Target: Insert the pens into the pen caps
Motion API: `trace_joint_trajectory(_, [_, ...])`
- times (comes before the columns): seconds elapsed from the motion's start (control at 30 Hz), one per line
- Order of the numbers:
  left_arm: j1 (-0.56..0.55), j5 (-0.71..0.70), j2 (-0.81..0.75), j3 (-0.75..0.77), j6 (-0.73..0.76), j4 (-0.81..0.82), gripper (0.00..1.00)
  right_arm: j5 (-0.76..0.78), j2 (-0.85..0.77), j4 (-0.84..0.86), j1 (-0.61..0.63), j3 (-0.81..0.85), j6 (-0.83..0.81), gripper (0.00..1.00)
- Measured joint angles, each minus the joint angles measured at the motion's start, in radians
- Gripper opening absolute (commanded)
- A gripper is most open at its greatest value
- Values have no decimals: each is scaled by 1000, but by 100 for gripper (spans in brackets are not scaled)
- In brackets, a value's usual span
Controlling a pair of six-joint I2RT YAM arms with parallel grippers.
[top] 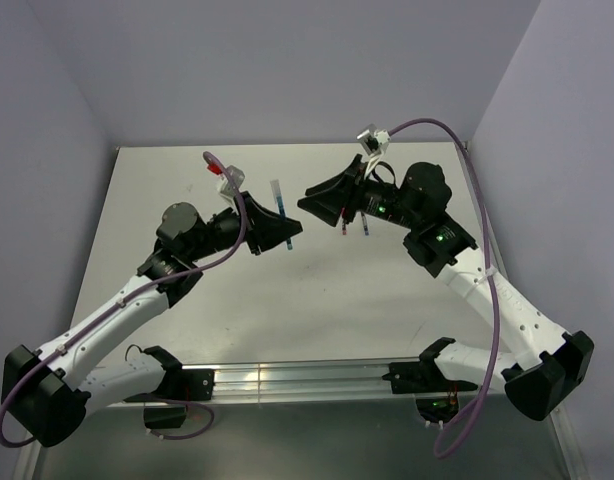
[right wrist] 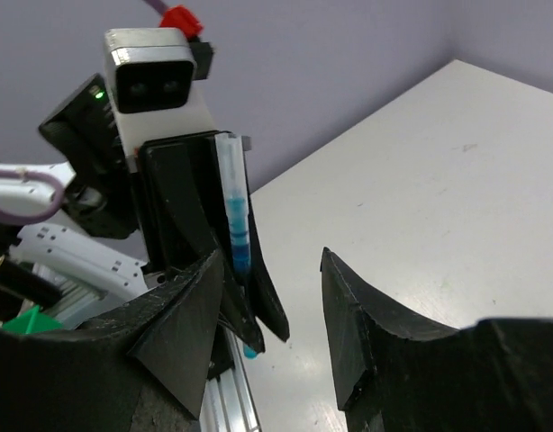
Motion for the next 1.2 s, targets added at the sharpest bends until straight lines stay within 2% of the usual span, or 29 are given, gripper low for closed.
trace_joint_trajectory(0.27, [0, 186, 61, -34, -107, 143, 0, -91, -1, 82, -7, -22, 13, 56])
trace_joint_trajectory(0.83, [-30, 258, 133, -35, -147, 195, 0, -155, 46, 121, -11, -21, 57, 54])
trace_joint_trajectory(1.13, [-43, 261, 159, -18, -146, 198, 0, -165, 59, 122, -11, -21, 75, 36])
trace_joint_trajectory(1.2, [-43, 261, 160, -18, -145, 200, 0, -169, 60, 122, -11, -21, 76, 24])
